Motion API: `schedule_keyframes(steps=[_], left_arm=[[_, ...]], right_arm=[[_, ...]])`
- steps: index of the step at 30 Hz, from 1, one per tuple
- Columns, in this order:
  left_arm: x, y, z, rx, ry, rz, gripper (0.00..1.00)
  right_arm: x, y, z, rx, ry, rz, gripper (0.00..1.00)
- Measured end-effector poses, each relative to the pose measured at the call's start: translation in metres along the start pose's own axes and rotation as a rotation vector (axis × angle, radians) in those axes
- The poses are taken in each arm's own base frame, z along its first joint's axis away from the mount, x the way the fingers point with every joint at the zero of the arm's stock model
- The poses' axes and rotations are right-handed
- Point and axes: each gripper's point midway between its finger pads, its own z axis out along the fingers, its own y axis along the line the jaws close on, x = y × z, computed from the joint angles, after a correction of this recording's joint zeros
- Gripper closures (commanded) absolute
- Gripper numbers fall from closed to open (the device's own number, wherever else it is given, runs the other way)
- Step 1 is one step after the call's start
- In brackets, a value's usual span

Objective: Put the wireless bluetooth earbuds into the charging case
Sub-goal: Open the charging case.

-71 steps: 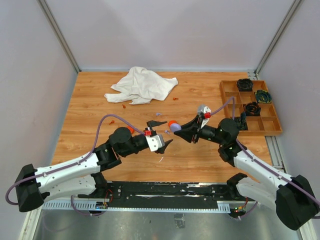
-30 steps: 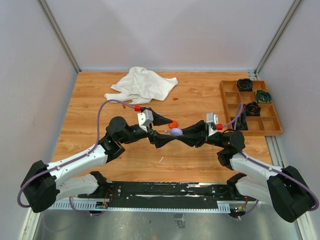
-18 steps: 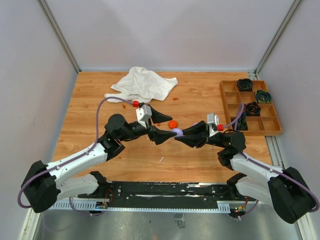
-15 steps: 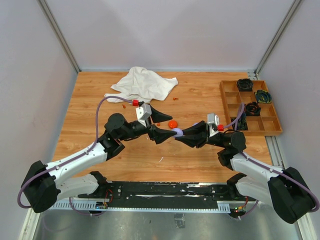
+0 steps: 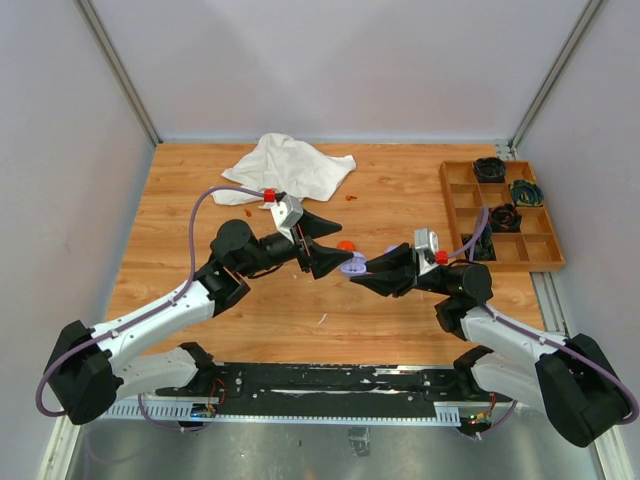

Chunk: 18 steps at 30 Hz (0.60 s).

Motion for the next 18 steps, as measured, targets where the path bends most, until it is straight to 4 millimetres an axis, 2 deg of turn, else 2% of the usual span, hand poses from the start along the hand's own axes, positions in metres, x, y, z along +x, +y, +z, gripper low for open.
schedule_keyframes(steps=[5,8,14,18], left_arm=[[0.002,0.005,0.0,-0.028,0.008,-0.028,0.2],[0.006,0.014,-0.002,-0.08,0.019,-0.048,0.2],[0.027,0.051,-0.012,-0.287,0.079,-0.113,0.2],[0.055,0.076,-0.018,-0.423,0.146,-0.166,0.21]], right_arm=[[0.002,-0.002,-0.001,0.01,0.006,-0.002,0.99],[0.007,-0.009,-0.003,0.039,0.018,-0.003,0.99],[0.024,-0.018,-0.012,0.111,0.063,-0.011,0.99],[0.03,-0.025,-0.019,0.168,0.09,-0.035,0.99]])
